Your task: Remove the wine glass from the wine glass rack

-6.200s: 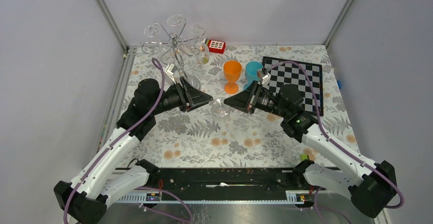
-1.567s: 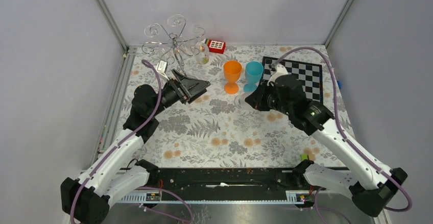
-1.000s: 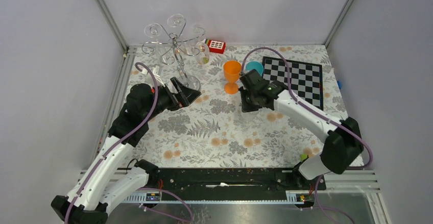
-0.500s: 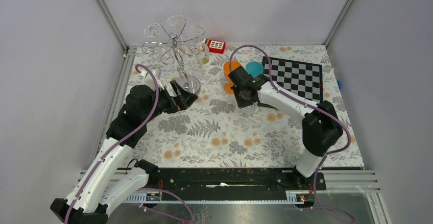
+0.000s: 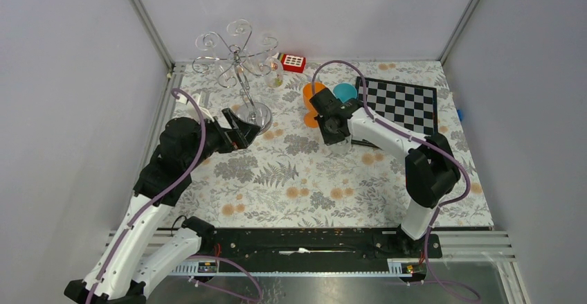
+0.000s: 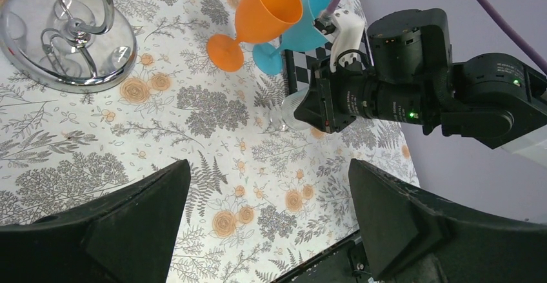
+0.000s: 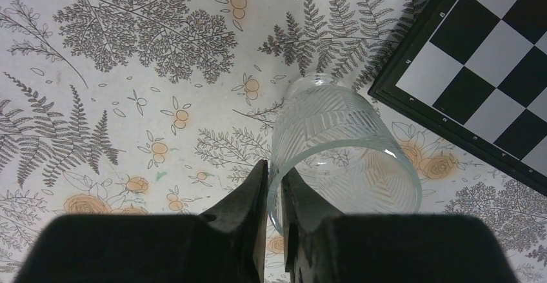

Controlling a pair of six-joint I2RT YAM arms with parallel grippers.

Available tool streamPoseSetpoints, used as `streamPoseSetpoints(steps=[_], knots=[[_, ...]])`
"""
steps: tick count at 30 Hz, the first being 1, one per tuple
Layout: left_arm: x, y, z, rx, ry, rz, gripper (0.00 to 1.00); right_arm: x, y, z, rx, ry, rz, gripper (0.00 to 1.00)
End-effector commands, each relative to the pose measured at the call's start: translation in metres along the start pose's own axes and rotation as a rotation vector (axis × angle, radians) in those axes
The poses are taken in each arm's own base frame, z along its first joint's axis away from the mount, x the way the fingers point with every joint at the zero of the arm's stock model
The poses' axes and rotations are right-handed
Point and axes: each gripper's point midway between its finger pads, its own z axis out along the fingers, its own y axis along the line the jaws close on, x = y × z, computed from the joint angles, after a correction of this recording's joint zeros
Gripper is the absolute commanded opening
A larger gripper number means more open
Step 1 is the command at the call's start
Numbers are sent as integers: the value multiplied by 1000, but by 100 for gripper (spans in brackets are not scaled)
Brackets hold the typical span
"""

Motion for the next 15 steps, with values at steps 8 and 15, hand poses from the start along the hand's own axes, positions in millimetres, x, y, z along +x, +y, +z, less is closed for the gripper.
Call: streamPoseSetpoints(steps=[8, 15], knots=[[-32, -6, -19, -13, -128, 44, 99, -16, -11, -9, 9, -32, 44, 29], [-46, 3, -28, -94, -173, 70, 99, -26, -14, -45, -26, -77, 65, 54]])
